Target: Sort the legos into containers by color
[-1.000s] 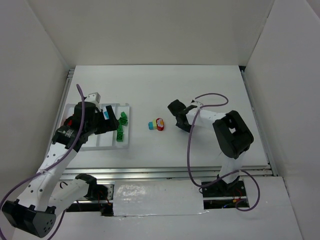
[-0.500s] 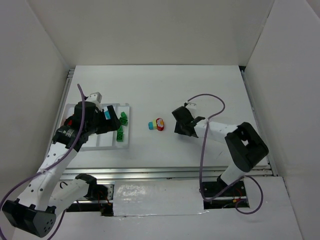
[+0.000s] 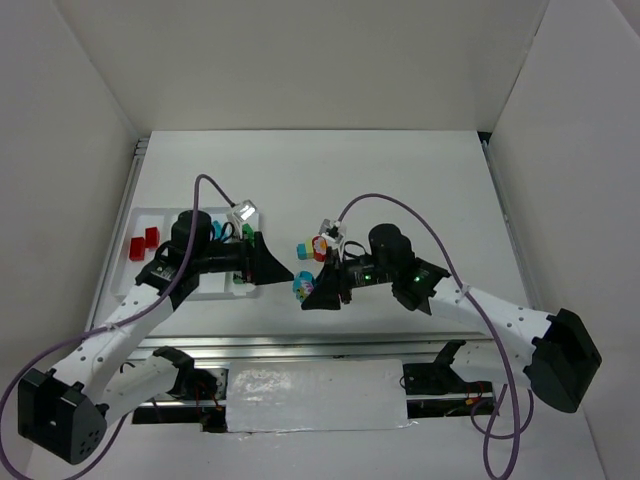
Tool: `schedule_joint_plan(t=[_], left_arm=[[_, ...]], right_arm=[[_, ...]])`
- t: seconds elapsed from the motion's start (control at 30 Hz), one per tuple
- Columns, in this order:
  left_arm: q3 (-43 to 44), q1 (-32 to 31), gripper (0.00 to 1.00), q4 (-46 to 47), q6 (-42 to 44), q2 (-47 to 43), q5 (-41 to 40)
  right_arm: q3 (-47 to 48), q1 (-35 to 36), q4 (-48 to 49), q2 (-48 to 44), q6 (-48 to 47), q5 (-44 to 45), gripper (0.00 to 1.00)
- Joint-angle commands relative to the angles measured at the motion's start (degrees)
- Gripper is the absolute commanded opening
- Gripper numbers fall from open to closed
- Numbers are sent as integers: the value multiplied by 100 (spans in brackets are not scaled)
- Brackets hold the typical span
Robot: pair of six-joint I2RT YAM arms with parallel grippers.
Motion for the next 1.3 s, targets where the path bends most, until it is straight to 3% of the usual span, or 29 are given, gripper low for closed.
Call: schedule_joint_plan(t=[0.0, 0.2, 0.3, 0.43, 0.57, 0.77, 0.97, 1.2, 1.27], left_arm=[[-60, -395, 99, 1552, -353, -311, 1193], [-394, -493, 99, 2440, -774, -664, 1360], [-368, -493, 98, 2283, -731, -586, 1281], [-587, -511, 97, 2983, -1098, -567, 1457], [-632, -616, 96, 3100, -1153, -585, 1475], [-544, -853, 89, 3109, -1153, -497, 1334], [-447, -942, 58, 2925, -995, -383, 1176], [-87, -933, 37, 2520, -793, -321, 851], [19, -933, 23, 2476, -766, -295, 807]], right_arm=[[237, 93, 671, -61, 335, -1433, 0], [220, 146, 1374, -176, 838, -1680, 0], [229, 172, 1174, -255, 716, -1488, 0], [202, 164, 1093, -264, 680, -1346, 0], [307, 172, 1103, -202, 759, -1250, 0], [571, 164, 847, -18, 724, -846, 0], [720, 172, 988, 201, 794, -950, 0], [607, 199, 962, 378, 697, -1012, 1], [537, 199, 988, 378, 680, -1047, 3]])
